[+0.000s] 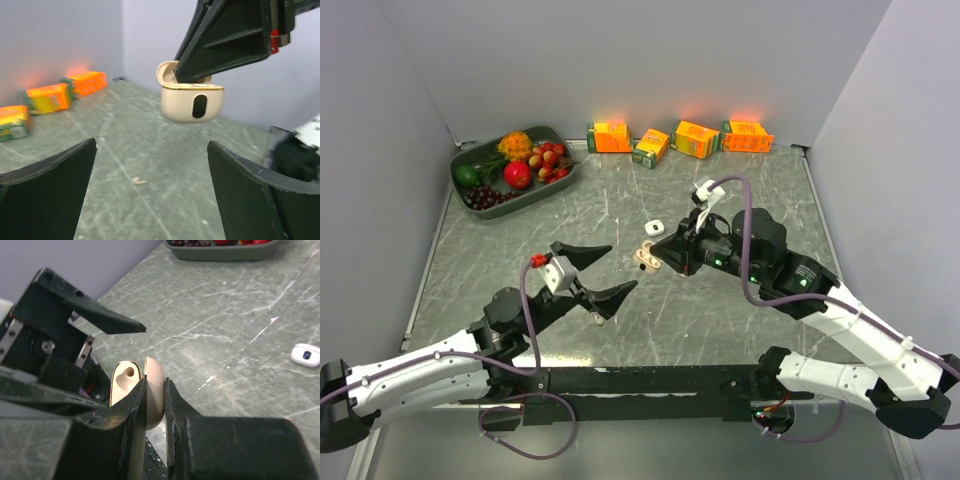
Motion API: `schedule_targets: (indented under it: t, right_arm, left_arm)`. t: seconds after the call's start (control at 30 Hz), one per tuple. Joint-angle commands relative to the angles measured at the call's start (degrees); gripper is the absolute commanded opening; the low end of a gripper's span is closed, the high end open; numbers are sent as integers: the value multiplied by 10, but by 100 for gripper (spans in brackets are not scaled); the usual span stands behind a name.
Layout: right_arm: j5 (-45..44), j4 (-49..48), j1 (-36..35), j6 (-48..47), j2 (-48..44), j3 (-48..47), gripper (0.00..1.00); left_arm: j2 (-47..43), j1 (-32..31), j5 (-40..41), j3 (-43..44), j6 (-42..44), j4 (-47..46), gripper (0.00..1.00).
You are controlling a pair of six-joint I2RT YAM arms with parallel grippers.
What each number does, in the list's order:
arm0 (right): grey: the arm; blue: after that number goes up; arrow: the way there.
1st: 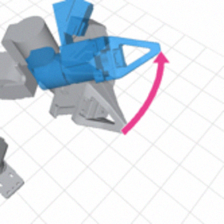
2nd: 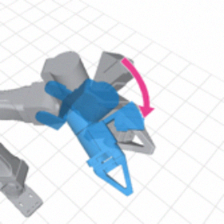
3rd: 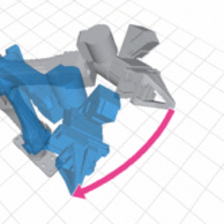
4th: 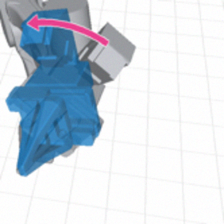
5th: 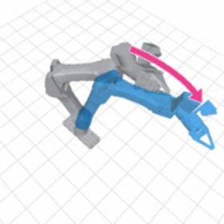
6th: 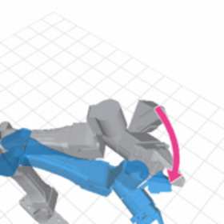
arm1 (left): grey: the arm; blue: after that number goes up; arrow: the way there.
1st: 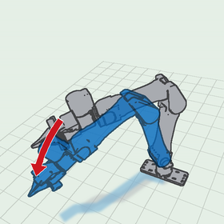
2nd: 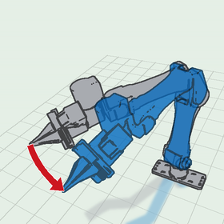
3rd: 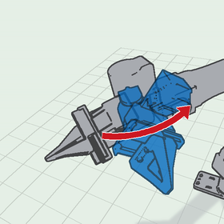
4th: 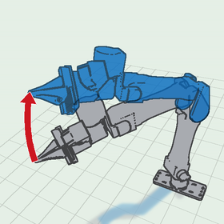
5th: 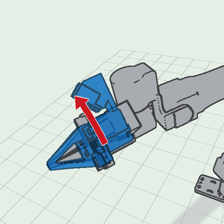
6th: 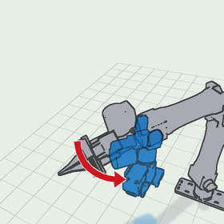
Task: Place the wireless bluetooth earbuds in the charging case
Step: Adjust the charging case.
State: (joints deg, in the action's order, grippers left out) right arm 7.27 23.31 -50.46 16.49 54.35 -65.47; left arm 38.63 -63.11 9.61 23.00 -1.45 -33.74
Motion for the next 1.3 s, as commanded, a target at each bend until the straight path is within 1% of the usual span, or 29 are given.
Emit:
schedule_targets:
  t: [0.0, 0.03, 0.07, 0.1, 0.13, 0.17, 0.2, 0.23, 0.3, 0.37, 0.4, 0.43, 0.5, 0.53, 0.6, 0.63, 0.73, 0.9, 1.07, 1.27]
  right_arm:
    - [13, 9, 3, -79, -30, -7, 0]
    - [13, 11, 3, -81, -32, -8, 0]
    - [15, 19, 3, -87, -32, -9, 0]
    - [27, 23, 4, -91, -30, -12, 0]
    - [36, 31, 4, -95, -24, -17, 0]
    - [42, 44, 4, -102, -20, -25, 0]
    - [58, 46, 4, -107, -19, -26, 0]
    - [68, 47, 4, -116, -16, -24, 0]
    - [80, 42, 4, -120, -17, -18, 0]
    - [107, 43, 4, -127, -14, -17, 0]
    - [115, 45, 4, -130, -9, -18, 0]
    - [124, 46, 4, -131, -7, -18, 0]
    - [127, 44, 4, -131, -6, -13, 0]
    - [128, 37, 4, -128, -6, -6, 0]
    - [136, 31, 4, -126, 0, -3, 0]
    - [139, 29, 4, -124, 3, -2, 0]
    - [147, 21, 4, -122, 17, 3, 0]
    - [138, -1, 4, -117, 25, 17, 0]
    - [122, -38, 4, -101, 28, 39, 0]
    - [115, -62, 4, -88, 21, 50, 0]
  left_arm:
    - [8, 59, -205, 62, -151, 89, 96]
    - [27, 90, -243, 72, -170, 100, 96]
    - [35, 105, -289, 87, -199, 113, 96]
    - [43, 121, -378, 89, -209, 106, 96]
    - [50, 152, -429, 87, -217, 90, 96]
    - [52, 165, -463, 75, -242, 66, 96]
    - [53, 177, -503, 68, -256, 16, 96]
    - [60, 197, -514, 63, -267, 0, 96]
    - [75, 207, -528, 63, -262, -6, 96]
    - [104, 212, -557, 71, -248, -12, 96]
    - [112, 212, -566, 73, -247, -18, 98]
    - [124, 212, -585, 72, -246, -46, 95]
    - [137, 212, -604, 71, -250, -73, 89]
    - [152, 211, -613, 74, -249, -75, 84]
    - [170, 211, -633, 85, -243, -77, 78]
    - [180, 211, -634, 82, -249, -93, 76]
    - [181, 211, -626, 72, -258, -126, 74]
    - [169, 211, -610, 71, -251, -128, 68]
    - [167, 212, -613, 68, -261, -143, 66]
    - [167, 211, -608, 58, -260, -142, 62]
